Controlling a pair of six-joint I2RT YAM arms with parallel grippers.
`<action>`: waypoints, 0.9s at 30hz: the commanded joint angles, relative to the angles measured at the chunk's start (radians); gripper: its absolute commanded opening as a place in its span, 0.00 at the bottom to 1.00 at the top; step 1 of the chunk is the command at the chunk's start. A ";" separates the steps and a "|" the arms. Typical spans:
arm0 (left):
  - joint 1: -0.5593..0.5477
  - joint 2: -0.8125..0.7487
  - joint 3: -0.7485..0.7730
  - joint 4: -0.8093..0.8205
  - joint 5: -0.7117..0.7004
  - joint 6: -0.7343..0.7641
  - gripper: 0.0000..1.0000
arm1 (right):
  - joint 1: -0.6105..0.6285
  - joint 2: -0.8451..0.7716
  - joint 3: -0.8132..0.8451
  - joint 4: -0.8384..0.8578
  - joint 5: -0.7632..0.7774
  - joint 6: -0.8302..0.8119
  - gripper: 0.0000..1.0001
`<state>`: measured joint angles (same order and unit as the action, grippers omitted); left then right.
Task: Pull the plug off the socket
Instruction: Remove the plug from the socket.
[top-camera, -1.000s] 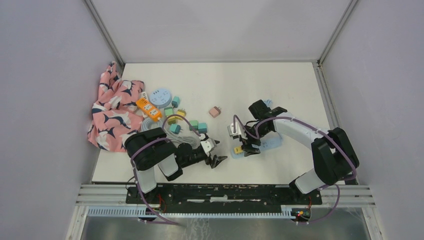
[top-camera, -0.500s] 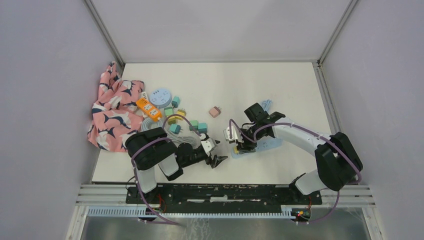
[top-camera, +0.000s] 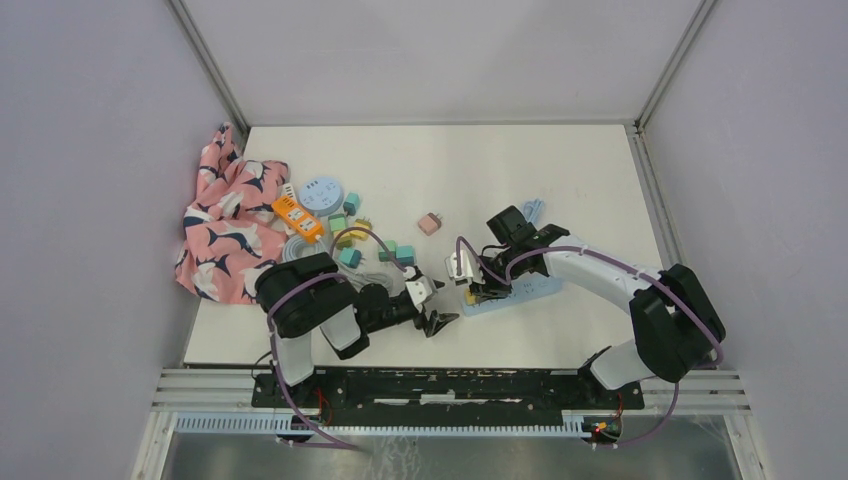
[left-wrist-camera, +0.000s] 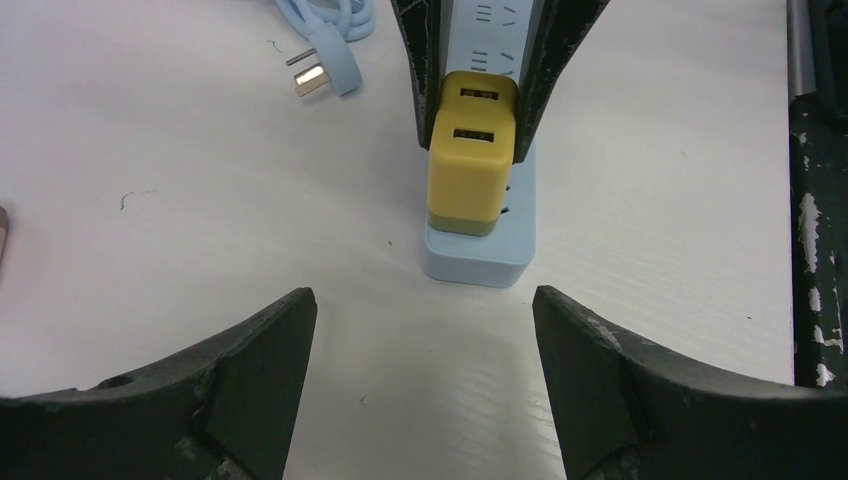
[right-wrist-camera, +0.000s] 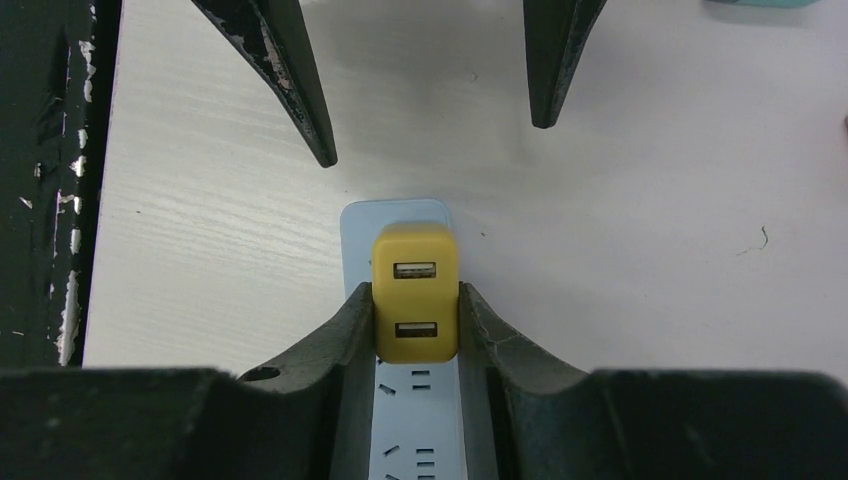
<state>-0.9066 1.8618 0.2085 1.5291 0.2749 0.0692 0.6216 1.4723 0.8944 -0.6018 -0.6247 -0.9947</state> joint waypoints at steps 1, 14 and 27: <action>-0.002 0.020 0.023 0.201 0.039 0.034 0.86 | 0.008 0.007 0.015 0.025 -0.018 0.027 0.32; -0.001 0.029 0.029 0.202 0.050 0.037 0.86 | 0.051 0.031 0.035 0.013 0.012 0.019 0.22; -0.002 0.011 0.020 0.202 0.022 0.014 0.99 | 0.012 0.008 0.095 -0.098 -0.104 0.005 0.00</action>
<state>-0.9066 1.8889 0.2256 1.5291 0.3046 0.0681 0.6548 1.5009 0.9363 -0.6487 -0.6548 -0.9936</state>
